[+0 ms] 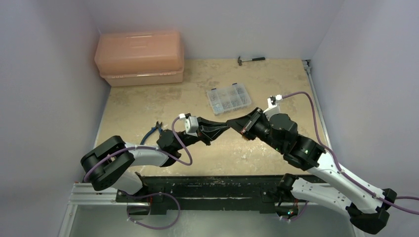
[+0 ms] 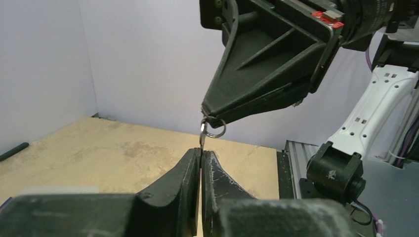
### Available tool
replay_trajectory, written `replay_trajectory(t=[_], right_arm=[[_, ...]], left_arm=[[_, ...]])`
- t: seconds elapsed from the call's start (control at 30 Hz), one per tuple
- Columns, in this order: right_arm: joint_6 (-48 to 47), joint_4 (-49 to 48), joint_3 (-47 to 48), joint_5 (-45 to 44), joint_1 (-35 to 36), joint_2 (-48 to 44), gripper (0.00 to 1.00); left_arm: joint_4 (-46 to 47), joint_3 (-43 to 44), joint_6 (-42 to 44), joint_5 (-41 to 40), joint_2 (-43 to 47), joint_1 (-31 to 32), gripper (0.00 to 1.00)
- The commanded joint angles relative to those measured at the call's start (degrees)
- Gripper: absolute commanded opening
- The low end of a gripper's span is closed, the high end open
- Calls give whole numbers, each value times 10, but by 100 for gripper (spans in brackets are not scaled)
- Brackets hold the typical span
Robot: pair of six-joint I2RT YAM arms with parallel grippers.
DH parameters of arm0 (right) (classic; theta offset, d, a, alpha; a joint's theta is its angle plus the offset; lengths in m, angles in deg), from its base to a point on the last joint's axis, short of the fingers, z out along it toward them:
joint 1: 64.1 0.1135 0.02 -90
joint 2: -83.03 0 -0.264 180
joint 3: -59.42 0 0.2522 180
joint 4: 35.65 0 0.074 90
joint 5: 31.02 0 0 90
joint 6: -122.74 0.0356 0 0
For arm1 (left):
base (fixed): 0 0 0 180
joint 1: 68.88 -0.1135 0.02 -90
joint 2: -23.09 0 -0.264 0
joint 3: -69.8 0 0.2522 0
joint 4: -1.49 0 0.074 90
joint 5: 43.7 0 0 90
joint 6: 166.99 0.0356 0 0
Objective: Unlock with the key
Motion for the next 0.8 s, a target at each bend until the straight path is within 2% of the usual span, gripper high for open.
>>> replay_trajectory(t=[0.0,0.23,0.27,0.37,0.4,0.47,0.53,0.77], right_arm=[[4,-21,-5,10,0,-5,0],[-6,-22,-5,11,0,-12,0],[-11,-19,-1,18,0,-13,5],[-42,-8,12,30,0,-24,53],[-55,-5,14,31,-1,-30,65],[-86,7,23,21,0,-46,79],[-110,24,35,8,0,-55,83],[-145,30,57,-7,0,-74,80]], left_arm=[[69,22,-9,-5,4,2,0],[41,18,8,-9,21,2,0],[30,16,17,-12,28,2,0],[-35,16,66,-30,66,4,0],[-70,18,98,-39,84,6,0],[-145,25,161,-60,125,16,0],[-237,38,236,-102,158,38,0],[-439,111,445,-249,191,143,0]])
